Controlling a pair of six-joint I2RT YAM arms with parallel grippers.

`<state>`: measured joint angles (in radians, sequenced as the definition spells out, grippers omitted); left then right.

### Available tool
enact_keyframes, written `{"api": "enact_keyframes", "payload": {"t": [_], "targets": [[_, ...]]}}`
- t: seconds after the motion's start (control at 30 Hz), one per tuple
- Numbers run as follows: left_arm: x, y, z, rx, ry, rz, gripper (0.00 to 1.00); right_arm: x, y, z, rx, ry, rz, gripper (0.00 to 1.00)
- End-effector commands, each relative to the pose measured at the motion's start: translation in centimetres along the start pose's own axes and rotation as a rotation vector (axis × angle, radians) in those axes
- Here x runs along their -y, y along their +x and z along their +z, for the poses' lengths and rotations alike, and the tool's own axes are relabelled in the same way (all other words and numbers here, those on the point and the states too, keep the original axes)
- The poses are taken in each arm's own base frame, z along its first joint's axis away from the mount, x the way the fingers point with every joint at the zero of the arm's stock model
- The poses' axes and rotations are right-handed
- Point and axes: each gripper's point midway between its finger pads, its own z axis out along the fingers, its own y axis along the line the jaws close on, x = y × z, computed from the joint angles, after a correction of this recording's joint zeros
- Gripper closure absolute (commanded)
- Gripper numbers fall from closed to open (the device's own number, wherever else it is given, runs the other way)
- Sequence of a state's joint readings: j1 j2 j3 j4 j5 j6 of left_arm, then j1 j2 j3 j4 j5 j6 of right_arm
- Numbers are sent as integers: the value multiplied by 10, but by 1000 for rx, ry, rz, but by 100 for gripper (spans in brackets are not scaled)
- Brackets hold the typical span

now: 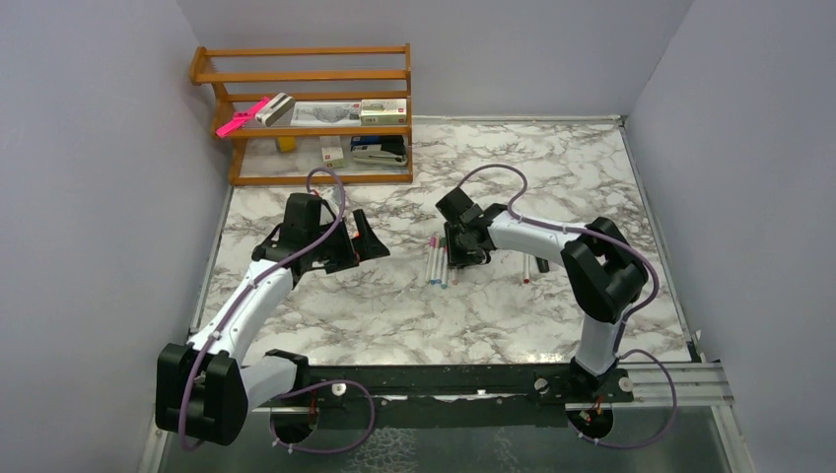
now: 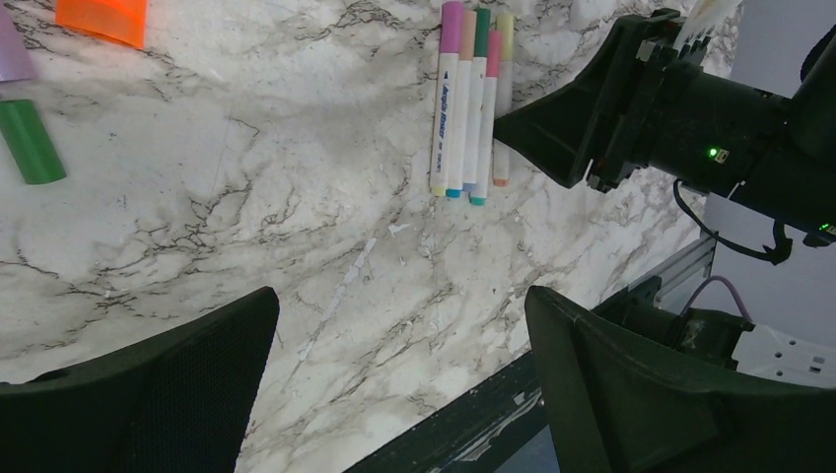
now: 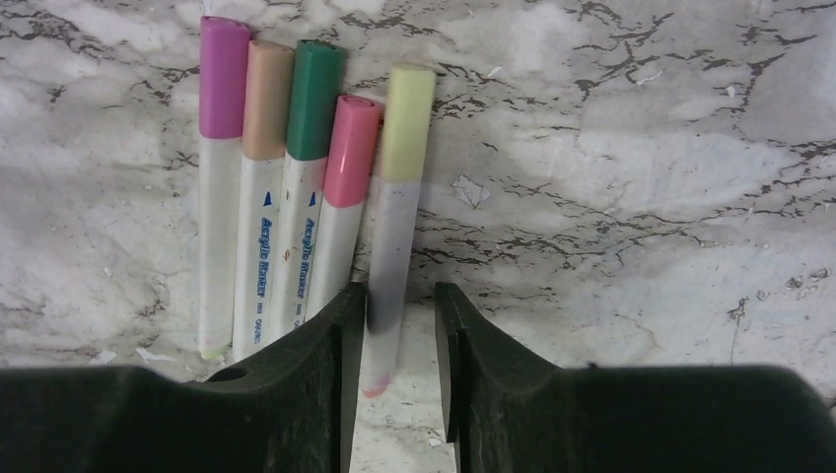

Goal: Open the pen caps

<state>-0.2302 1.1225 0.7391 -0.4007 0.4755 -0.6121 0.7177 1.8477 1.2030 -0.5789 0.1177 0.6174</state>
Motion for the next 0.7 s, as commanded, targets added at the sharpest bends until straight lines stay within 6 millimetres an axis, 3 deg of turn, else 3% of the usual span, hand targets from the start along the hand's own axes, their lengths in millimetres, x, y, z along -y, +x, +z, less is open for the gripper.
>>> {"api": "enact_keyframes", "payload": {"t": [0.0,0.33,0.5,0.67], "targets": [[11,4,-9,-16,55,30,1,14,8,4,-11,103,36,68],[20,12,-13,-53,107,56,1,34,30,5,-31,166,67,72],[29,18,-22,-74,157,96,1,31,25,3,-15,153,57,89],[35,30,-28,-121,187,87,1,21,13,-11,30,89,54,91]]}}
